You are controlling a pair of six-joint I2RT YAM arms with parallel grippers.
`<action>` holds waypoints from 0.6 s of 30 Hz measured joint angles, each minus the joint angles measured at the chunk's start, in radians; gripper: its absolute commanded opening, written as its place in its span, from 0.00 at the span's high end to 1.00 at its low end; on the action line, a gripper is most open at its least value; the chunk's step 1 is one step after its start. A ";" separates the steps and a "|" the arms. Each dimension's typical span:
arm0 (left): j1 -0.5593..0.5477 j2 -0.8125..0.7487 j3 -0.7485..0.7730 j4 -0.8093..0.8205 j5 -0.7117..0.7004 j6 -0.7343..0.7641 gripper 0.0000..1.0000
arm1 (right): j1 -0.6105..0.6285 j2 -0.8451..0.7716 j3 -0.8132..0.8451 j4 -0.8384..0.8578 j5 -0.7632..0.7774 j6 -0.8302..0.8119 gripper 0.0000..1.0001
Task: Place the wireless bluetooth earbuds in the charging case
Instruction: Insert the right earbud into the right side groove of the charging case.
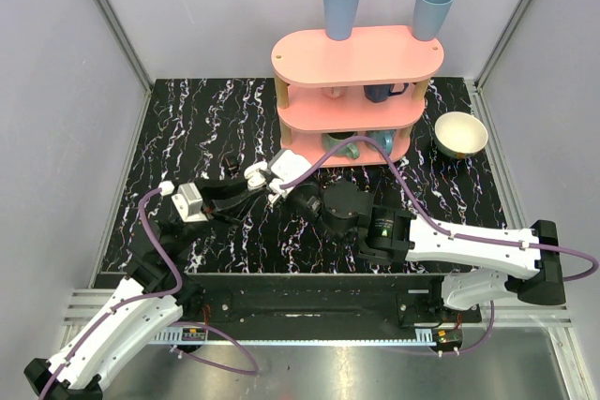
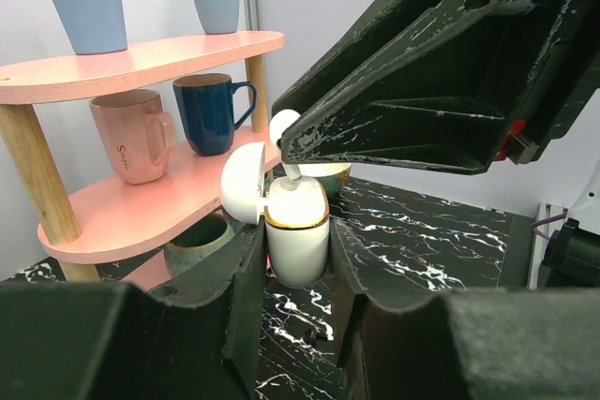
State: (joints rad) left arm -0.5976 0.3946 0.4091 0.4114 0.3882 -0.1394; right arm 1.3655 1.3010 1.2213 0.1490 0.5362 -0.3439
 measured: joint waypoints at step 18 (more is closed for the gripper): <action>0.000 -0.016 0.000 -0.016 -0.008 -0.011 1.00 | 0.002 0.009 -0.012 0.015 0.001 0.027 0.87</action>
State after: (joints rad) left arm -0.5976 0.3790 0.4091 0.3954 0.3805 -0.1509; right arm 1.3674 1.3098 1.2091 0.1638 0.5373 -0.3172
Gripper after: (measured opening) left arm 0.325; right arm 0.261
